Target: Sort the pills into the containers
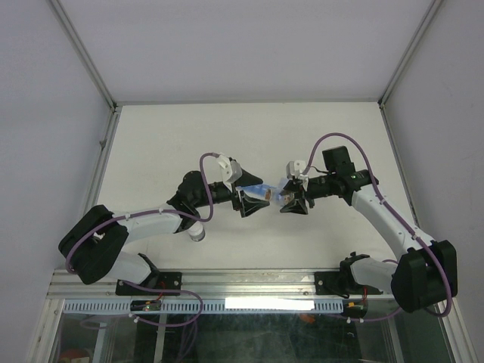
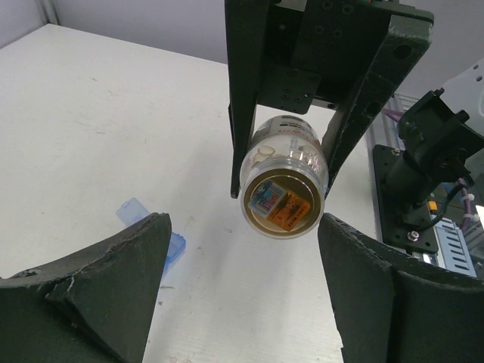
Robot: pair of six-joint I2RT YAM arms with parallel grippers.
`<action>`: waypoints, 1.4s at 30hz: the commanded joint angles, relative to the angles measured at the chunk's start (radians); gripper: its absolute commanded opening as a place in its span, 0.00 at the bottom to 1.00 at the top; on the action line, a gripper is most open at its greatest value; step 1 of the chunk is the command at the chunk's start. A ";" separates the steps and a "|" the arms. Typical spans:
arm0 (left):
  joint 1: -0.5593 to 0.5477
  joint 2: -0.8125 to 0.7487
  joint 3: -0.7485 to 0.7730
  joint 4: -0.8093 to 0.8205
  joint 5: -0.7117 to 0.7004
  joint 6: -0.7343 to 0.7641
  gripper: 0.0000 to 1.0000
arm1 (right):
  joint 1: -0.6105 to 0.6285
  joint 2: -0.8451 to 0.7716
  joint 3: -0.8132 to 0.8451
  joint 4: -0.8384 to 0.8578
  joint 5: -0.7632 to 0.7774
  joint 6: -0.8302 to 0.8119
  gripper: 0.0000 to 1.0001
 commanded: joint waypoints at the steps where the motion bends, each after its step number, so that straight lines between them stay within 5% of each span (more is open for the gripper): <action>1: 0.008 0.003 0.030 0.138 0.099 -0.021 0.80 | 0.003 0.001 0.032 -0.009 -0.038 -0.023 0.00; 20: 0.008 0.069 0.089 0.049 0.172 0.018 0.62 | 0.006 -0.002 0.032 -0.011 -0.039 -0.026 0.00; 24: 0.008 0.071 0.090 0.056 0.173 -0.004 0.48 | 0.006 -0.001 0.032 -0.011 -0.038 -0.026 0.00; 30: 0.008 0.075 0.077 0.125 0.142 -0.127 0.13 | 0.006 0.008 0.033 -0.014 -0.038 -0.026 0.00; 32: 0.008 0.075 0.067 0.163 0.089 -0.238 0.00 | 0.006 0.014 0.035 -0.015 -0.034 -0.026 0.00; 35: -0.003 0.065 0.055 0.119 -0.112 -0.517 0.00 | 0.006 0.021 0.040 -0.007 -0.031 -0.009 0.00; 42: -0.109 -0.009 -0.038 0.084 -0.502 -0.737 0.00 | 0.003 0.041 0.048 0.058 -0.015 0.107 0.00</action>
